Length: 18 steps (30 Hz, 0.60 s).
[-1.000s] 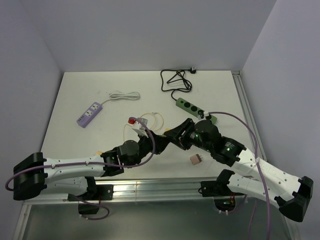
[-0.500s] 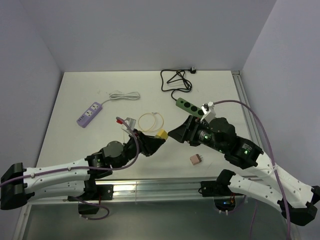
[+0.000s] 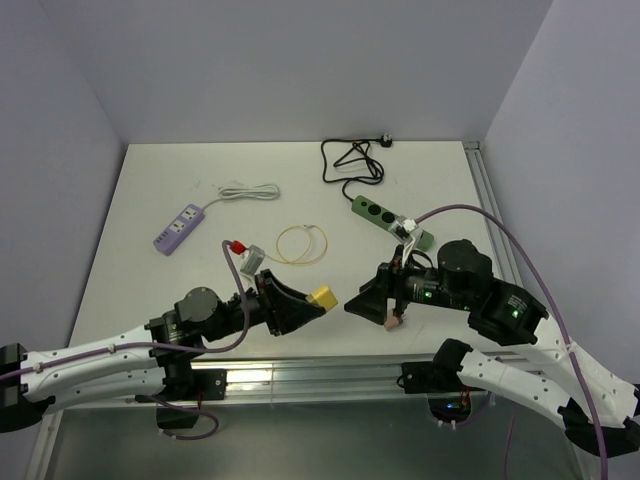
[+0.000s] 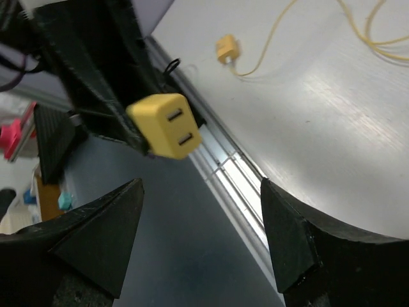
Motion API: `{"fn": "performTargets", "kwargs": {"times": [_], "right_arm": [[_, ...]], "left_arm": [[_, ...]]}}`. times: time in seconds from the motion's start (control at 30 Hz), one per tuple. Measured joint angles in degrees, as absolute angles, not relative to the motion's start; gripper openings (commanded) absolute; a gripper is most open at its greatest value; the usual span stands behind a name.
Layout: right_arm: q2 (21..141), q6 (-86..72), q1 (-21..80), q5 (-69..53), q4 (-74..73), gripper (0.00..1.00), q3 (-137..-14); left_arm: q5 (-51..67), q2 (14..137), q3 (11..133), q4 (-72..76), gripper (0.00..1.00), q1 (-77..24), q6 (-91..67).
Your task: Insert the plug
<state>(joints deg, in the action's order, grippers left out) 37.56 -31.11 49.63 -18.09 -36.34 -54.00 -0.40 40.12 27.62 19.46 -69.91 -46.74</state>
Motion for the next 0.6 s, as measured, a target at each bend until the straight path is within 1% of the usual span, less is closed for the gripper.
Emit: {"fn": "performTargets", "kwargs": {"times": [0.03, 0.13, 0.23, 0.6], "right_arm": [[37.36, -30.59, 49.63, -19.73, -36.01, 0.74, -54.00], [37.28, -29.23, 49.63, -24.51, -34.76, 0.68, -54.00], [37.80, -28.23, 49.63, -27.86, -33.78, 0.63, -54.00], [40.03, -26.61, 49.63, -33.93, -30.76, 0.56, -52.80]], "left_arm": [[0.95, 40.58, 27.64, 19.64, 0.00, -69.91, -46.54], [5.45, 42.83, 27.75, 20.56, 0.00, -69.91, -45.87], [8.08, 44.47, 27.75, 21.43, 0.00, -69.91, -45.67], [12.69, 46.00, 27.77, 25.45, 0.00, -69.89, -45.67]]}}
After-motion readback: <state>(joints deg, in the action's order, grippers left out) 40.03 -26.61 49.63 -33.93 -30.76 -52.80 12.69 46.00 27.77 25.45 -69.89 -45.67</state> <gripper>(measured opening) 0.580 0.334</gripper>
